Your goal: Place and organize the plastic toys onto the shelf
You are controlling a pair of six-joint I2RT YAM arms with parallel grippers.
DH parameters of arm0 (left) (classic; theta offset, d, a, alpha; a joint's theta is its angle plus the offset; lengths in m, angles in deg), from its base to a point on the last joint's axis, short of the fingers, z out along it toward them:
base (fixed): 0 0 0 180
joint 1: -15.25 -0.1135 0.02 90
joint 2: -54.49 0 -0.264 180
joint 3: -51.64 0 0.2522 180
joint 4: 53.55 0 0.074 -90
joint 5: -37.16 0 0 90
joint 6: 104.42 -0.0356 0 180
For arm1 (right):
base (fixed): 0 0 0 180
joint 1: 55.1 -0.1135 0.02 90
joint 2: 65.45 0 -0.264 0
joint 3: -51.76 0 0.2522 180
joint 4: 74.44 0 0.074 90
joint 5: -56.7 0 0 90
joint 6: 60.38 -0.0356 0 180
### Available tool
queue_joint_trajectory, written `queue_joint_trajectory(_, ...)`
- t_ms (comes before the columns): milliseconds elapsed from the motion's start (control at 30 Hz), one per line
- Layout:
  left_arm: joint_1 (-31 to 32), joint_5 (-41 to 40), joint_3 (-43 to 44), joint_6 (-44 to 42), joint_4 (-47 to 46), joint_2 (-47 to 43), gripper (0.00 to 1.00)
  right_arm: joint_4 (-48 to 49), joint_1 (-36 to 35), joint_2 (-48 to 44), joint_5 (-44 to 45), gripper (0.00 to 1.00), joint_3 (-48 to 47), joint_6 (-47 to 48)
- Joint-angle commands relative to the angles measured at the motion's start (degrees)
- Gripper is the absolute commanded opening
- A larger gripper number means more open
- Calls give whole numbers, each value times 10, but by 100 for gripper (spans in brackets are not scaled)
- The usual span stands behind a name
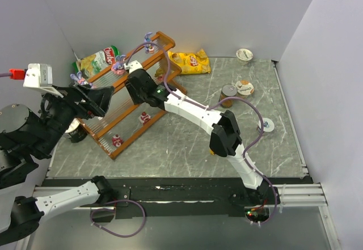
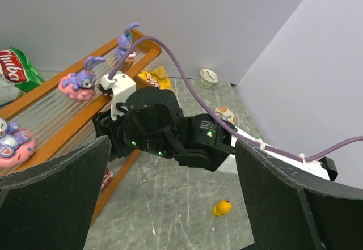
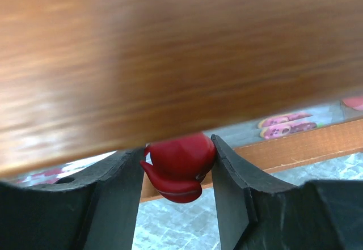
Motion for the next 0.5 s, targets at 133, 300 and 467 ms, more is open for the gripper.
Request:
queue_joint_trajectory(133, 2, -15, 3, 2, -4, -5, 96, 42, -18, 5, 31, 45, -6, 29)
queue_joint_trajectory(300, 2, -17, 2, 3, -4, -9, 96, 65, -23, 3, 30, 45, 18, 48)
queue_joint_trajectory(467, 1, -18, 4, 5, 0, -11, 96, 70, -22, 6, 27, 46, 25, 45)
